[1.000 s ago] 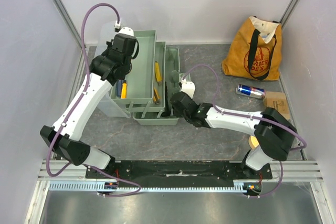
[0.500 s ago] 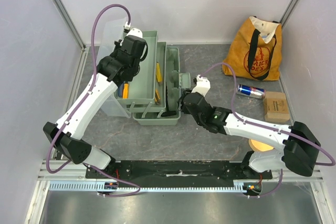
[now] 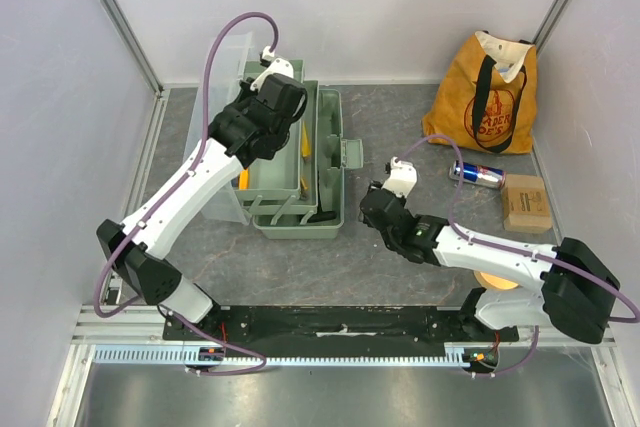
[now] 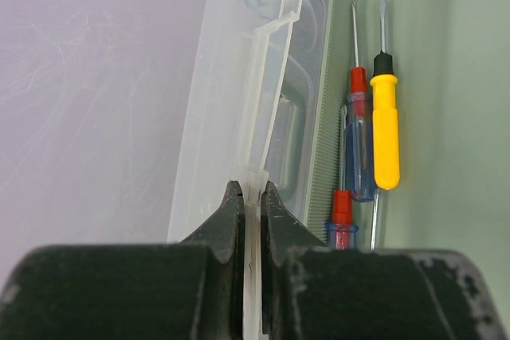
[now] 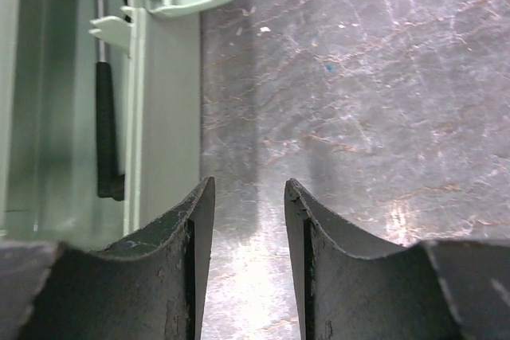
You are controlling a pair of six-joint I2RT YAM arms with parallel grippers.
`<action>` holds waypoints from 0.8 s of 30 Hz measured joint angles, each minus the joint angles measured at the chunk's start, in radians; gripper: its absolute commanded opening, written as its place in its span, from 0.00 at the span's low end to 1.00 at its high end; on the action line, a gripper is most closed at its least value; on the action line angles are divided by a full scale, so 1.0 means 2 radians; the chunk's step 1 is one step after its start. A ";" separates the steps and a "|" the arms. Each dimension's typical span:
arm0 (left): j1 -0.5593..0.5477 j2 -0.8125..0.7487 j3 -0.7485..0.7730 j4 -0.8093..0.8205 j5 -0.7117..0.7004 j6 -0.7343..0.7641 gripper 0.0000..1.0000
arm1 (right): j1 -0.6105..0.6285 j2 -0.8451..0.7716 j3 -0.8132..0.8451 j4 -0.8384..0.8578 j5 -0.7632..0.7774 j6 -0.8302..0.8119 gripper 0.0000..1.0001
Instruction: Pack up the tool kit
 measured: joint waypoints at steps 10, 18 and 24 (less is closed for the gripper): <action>-0.037 0.036 0.020 -0.001 -0.049 -0.001 0.10 | -0.013 0.016 -0.017 0.009 -0.002 0.008 0.47; -0.048 0.056 0.039 -0.014 -0.056 -0.057 0.28 | -0.028 0.024 -0.036 0.017 -0.015 0.016 0.47; -0.061 0.068 0.061 -0.022 -0.033 -0.112 0.32 | -0.036 0.024 -0.041 0.021 -0.021 0.019 0.48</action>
